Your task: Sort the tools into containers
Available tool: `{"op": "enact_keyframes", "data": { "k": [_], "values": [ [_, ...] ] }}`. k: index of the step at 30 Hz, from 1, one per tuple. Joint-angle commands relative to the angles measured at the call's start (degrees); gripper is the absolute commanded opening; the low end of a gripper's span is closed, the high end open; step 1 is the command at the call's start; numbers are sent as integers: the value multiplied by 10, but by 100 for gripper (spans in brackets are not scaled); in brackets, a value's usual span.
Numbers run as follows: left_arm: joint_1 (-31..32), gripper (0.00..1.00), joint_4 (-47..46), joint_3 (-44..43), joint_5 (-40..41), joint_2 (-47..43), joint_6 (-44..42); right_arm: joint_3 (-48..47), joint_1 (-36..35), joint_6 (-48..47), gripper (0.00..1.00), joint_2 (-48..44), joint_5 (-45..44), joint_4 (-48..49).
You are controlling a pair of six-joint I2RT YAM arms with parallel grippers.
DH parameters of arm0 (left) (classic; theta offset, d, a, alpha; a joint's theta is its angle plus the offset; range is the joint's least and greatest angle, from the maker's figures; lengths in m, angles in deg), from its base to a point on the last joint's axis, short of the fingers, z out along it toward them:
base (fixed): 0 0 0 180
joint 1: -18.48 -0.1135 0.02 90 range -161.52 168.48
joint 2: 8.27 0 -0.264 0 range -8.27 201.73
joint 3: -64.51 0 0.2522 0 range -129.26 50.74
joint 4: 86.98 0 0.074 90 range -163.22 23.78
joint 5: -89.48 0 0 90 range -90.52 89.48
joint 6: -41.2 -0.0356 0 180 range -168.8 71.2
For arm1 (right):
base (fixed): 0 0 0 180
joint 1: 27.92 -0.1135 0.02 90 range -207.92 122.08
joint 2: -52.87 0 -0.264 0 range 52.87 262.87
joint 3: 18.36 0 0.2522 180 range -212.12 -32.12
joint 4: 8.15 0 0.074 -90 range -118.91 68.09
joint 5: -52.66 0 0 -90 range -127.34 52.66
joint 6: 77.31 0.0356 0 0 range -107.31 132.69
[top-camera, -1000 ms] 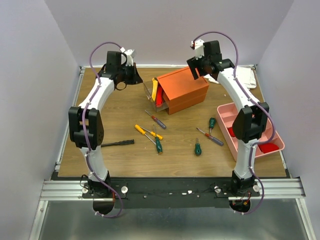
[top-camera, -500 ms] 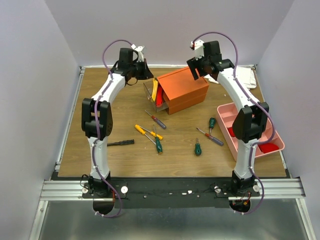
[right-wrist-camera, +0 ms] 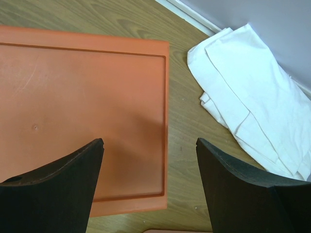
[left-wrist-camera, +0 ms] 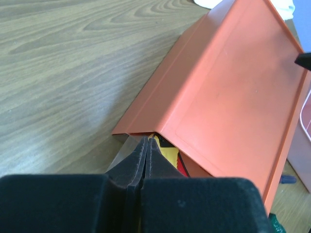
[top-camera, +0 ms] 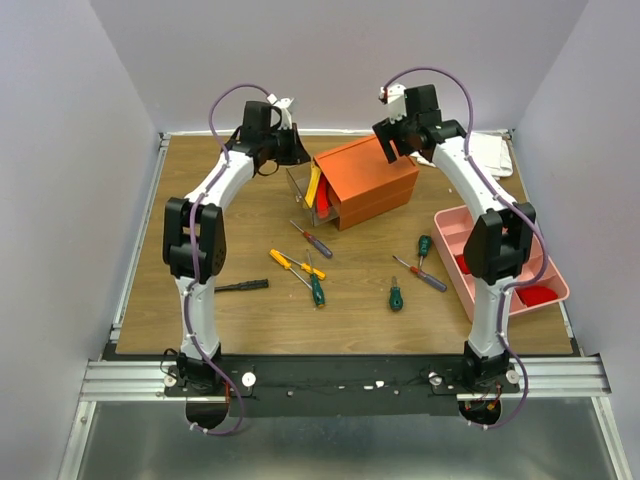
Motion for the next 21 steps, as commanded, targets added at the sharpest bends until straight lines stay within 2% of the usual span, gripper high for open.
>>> {"op": "enact_keyframes", "data": {
  "k": [1,4,8,10,12,18,21],
  "values": [
    [4,7,22,8,25,-59,-16,-11,0,-5,85,24,-8,2],
    [-2,10,32,-11,36,-93,-34,-9,0,-6,85,26,-6,1],
    [-16,13,37,13,27,-147,-62,-6,0,-7,85,28,-7,1],
    [-28,9,33,67,29,-191,-71,-7,1,-6,85,30,-6,1],
    [-40,0,27,144,22,-220,-83,-7,1,-7,85,33,-6,0],
    [-59,0,7,303,-14,-293,-140,-6,0,-7,83,36,-1,-4],
    [-59,0,-12,324,-22,-292,-139,1,0,-8,80,36,5,-6]
  ]
}}
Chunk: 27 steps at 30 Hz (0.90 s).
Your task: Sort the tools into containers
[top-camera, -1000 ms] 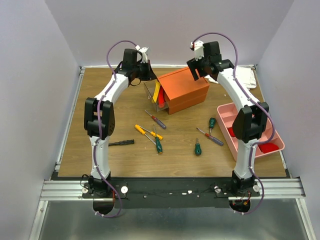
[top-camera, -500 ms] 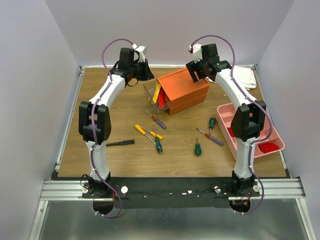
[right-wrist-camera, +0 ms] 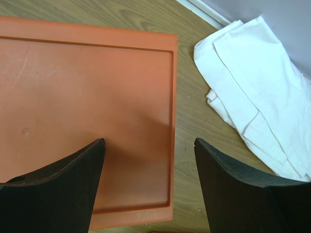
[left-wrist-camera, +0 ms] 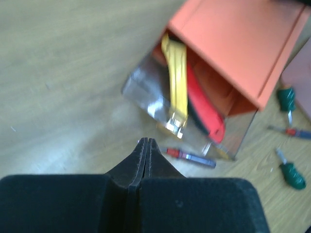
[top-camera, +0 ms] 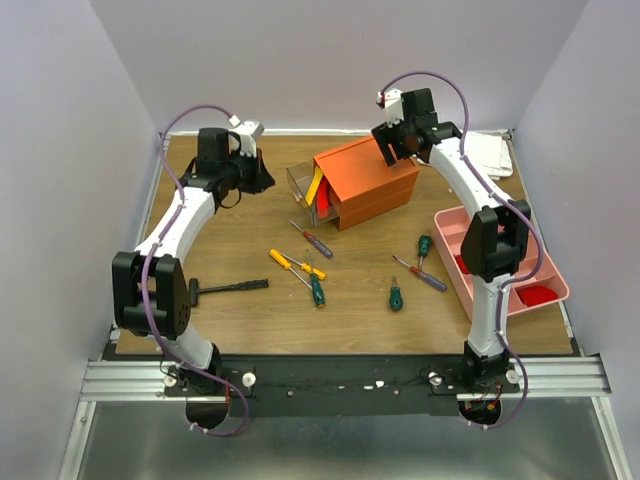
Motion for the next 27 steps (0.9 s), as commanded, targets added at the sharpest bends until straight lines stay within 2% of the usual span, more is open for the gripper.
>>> {"op": "enact_keyframes", "data": {
  "k": [1,6,12,27],
  "values": [
    [5,0,-20,48,-34,10,-31,4,0,-6,79,15,6,-8],
    [13,0,-47,28,-49,47,5,17,0,-13,67,18,20,-15],
    [37,0,-65,8,-56,77,32,29,0,-25,59,22,45,-27],
    [100,0,-83,-76,-71,175,68,46,-4,-33,58,30,70,-47]
  ]
}}
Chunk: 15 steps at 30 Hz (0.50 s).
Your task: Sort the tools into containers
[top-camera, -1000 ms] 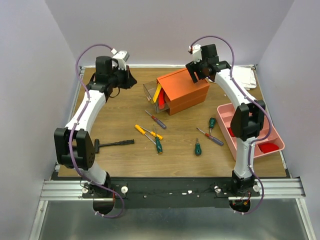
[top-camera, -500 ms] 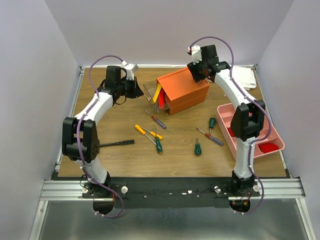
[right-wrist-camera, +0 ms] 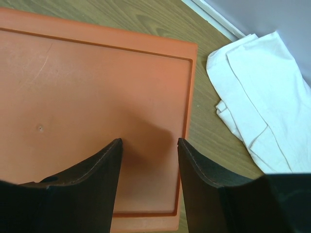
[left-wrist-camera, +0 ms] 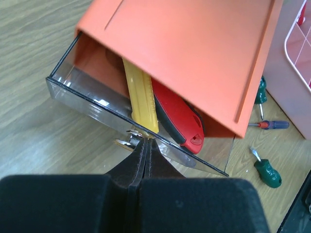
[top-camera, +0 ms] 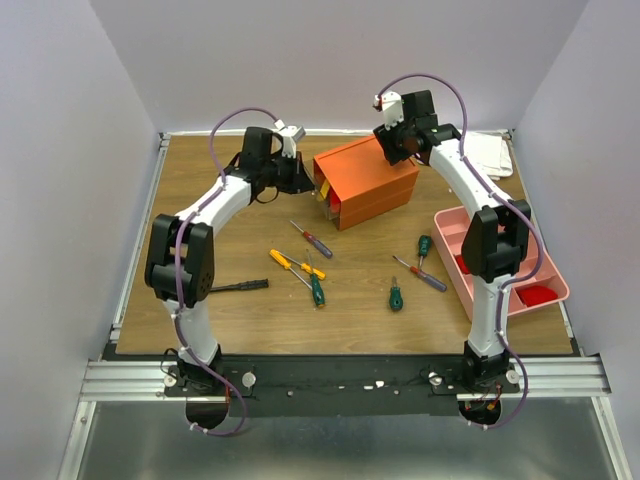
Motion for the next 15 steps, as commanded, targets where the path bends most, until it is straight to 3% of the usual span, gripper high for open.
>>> {"op": "enact_keyframes", "data": {
  "k": [1,8,15],
  "values": [
    [15,0,-34,-43,-23,35,23,29,-6,-6,58,31,22,-63],
    [20,2,-127,-53,-68,80,69,28,-13,-5,58,34,26,-67],
    [20,10,-169,-73,-88,116,93,35,-14,-11,59,30,17,-67]
  ]
}}
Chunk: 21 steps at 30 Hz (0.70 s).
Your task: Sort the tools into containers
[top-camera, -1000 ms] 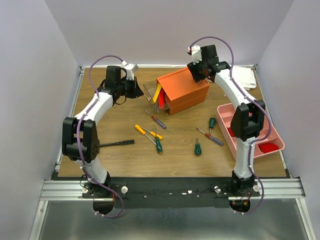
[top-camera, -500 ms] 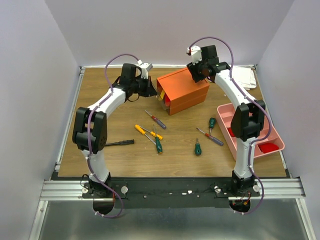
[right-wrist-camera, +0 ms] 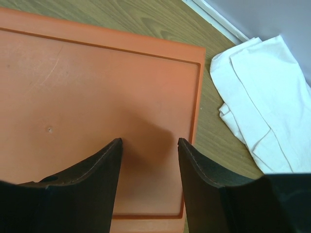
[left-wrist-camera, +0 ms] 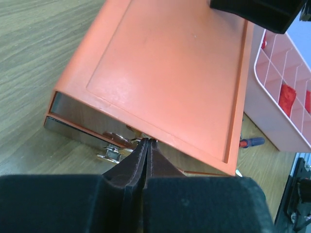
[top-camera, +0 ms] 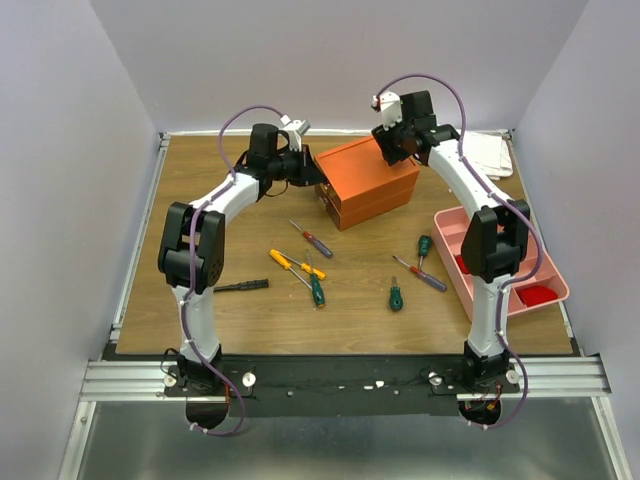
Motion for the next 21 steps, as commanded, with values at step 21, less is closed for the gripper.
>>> {"op": "enact_keyframes", "data": {
  "k": [21],
  "values": [
    [-44,50,122,41,98,-51,-14,21,-8,-28,61,29,-20,-60]
  ]
}}
